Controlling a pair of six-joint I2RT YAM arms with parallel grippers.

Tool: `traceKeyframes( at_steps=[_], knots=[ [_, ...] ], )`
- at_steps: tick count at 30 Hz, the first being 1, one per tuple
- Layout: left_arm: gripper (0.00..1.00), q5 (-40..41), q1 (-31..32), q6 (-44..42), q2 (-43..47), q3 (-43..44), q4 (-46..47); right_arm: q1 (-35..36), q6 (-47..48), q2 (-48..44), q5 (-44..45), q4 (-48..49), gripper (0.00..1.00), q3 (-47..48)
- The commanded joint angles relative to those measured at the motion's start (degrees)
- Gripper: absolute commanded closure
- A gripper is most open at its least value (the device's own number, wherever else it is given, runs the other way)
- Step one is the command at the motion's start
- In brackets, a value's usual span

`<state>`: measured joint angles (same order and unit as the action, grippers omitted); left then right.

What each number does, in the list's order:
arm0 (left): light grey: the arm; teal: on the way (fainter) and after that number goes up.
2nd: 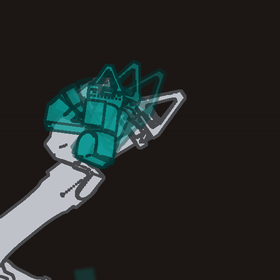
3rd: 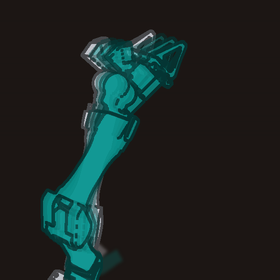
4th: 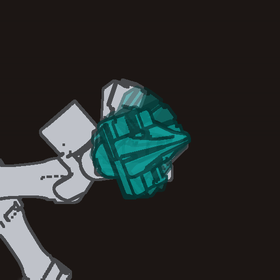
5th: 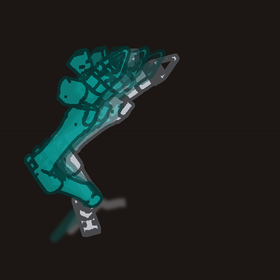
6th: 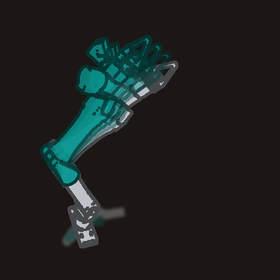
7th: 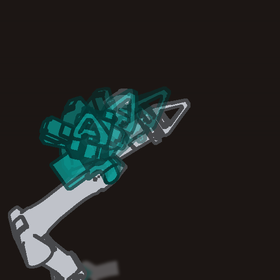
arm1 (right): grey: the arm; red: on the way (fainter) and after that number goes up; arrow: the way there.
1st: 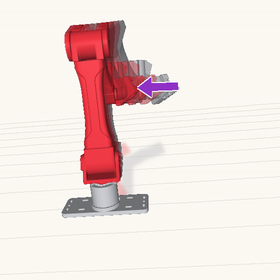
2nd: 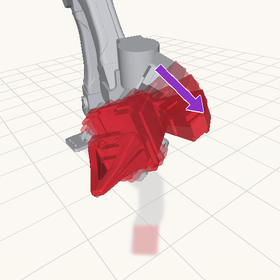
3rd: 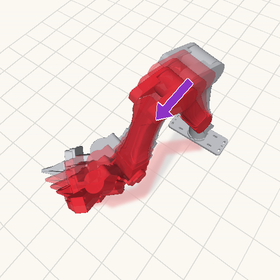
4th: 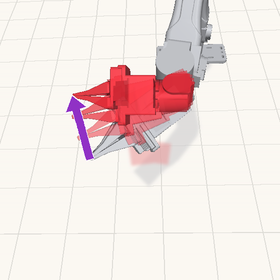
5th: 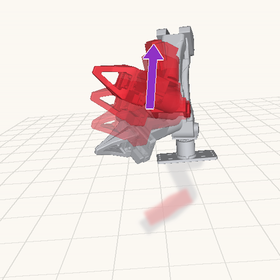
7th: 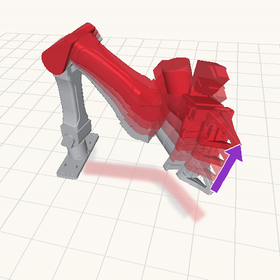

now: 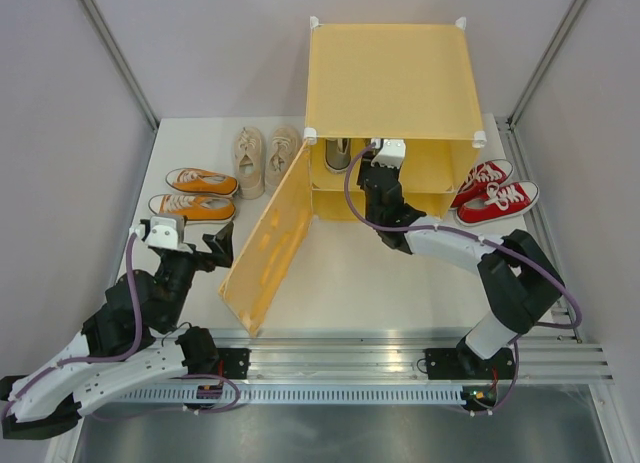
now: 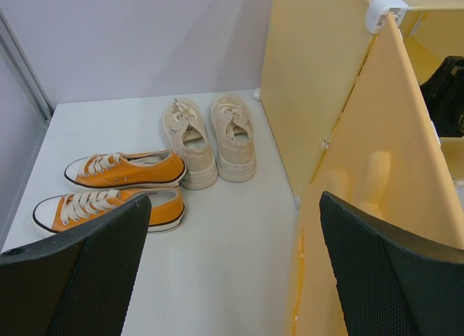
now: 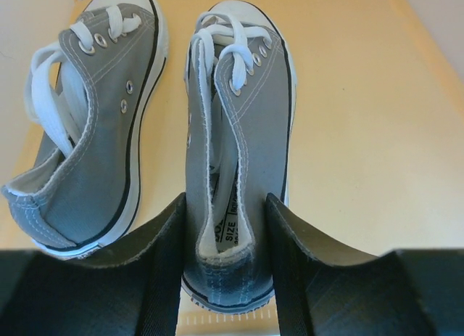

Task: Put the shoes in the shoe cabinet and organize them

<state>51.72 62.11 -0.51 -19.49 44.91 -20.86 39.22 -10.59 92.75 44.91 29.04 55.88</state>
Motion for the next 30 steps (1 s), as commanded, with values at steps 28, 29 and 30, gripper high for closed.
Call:
traceKeyframes(
  at_steps=[28, 29, 30],
  knots=[
    [0.00, -1.89, -0.23, 1.39, 0.59, 1.41, 0.21, -1.69, -5.49, -0.64, -4.12, 5.42, 0.31, -4.81],
    [0.00, -1.89, -0.32, 1.48, 0.68, 1.41, 0.12, -1.61, -5.84, -0.64, -4.38, 5.42, 0.31, -4.90],
    [0.00, -1.89, -0.23, 1.48, 0.59, 1.41, 0.21, -1.26, -5.85, -0.81, -4.21, 5.42, 0.31, -5.07]
  ],
)
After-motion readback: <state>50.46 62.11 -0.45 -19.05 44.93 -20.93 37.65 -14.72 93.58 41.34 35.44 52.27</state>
